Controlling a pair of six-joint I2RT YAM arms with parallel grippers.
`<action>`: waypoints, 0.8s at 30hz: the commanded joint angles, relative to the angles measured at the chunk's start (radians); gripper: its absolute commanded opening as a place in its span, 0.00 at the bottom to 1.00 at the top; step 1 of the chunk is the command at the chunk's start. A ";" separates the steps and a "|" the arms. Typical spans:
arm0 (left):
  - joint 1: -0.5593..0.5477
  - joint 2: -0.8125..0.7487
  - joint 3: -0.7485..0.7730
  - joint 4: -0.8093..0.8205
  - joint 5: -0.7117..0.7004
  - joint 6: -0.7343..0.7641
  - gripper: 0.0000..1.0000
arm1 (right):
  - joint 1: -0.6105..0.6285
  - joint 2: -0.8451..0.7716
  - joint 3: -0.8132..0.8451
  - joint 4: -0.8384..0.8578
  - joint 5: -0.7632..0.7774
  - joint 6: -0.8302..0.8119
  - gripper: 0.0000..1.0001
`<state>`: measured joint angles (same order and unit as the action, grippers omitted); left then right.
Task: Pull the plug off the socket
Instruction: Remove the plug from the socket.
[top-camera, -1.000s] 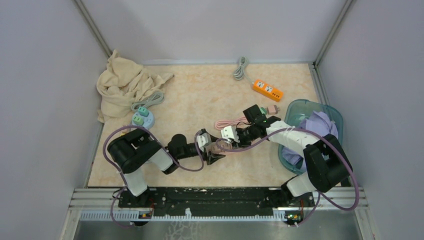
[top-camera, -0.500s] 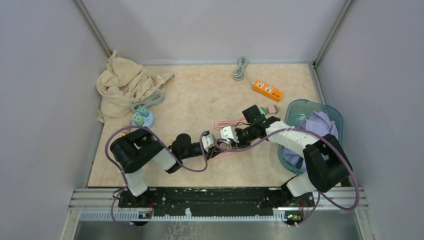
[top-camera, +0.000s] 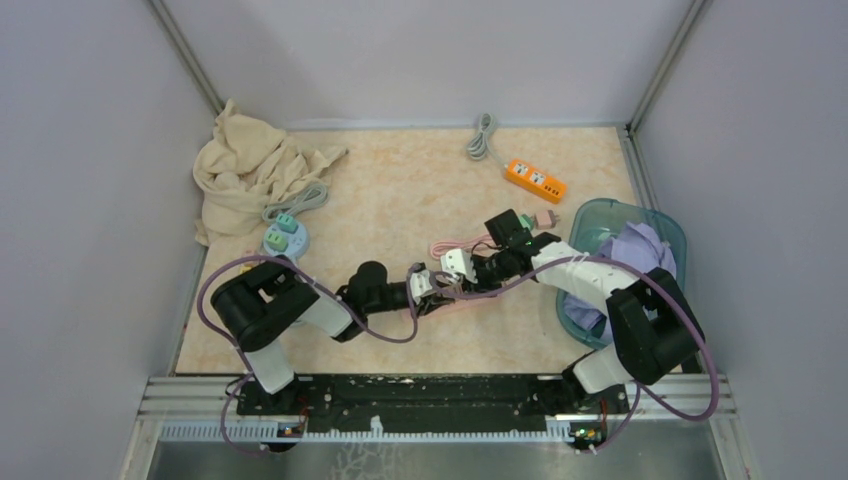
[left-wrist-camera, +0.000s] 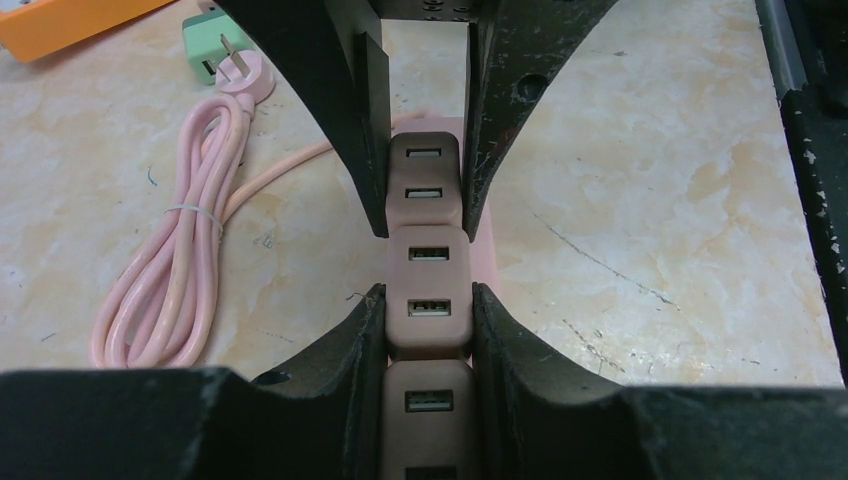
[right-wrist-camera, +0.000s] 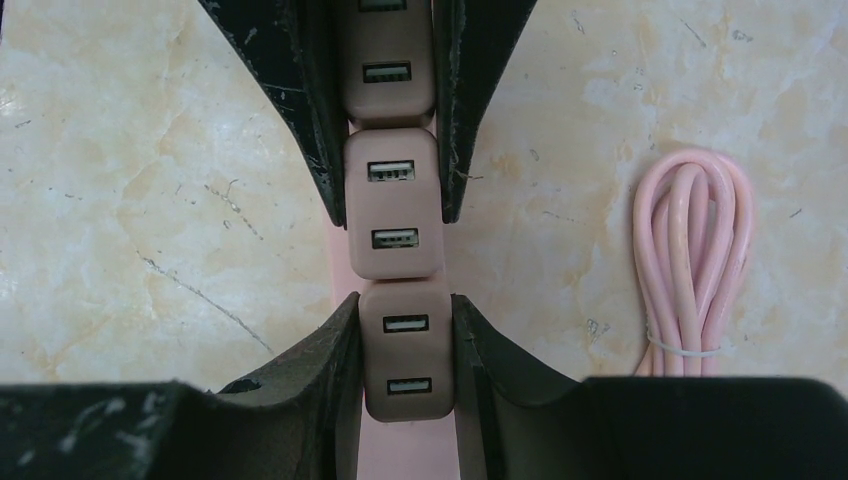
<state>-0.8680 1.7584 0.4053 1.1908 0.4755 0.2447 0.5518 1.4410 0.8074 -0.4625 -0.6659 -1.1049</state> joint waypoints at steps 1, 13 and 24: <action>-0.006 0.024 0.029 -0.166 0.033 0.059 0.00 | 0.001 -0.014 0.050 0.028 -0.094 0.077 0.00; 0.006 0.035 0.041 -0.190 0.030 0.049 0.00 | 0.060 -0.048 0.028 -0.032 -0.144 -0.009 0.00; 0.011 0.030 0.027 -0.178 0.065 0.057 0.00 | -0.052 -0.017 0.061 -0.003 -0.145 0.089 0.00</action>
<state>-0.8574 1.7569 0.4355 1.1370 0.5159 0.2649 0.5388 1.4353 0.8135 -0.4805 -0.6518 -1.0698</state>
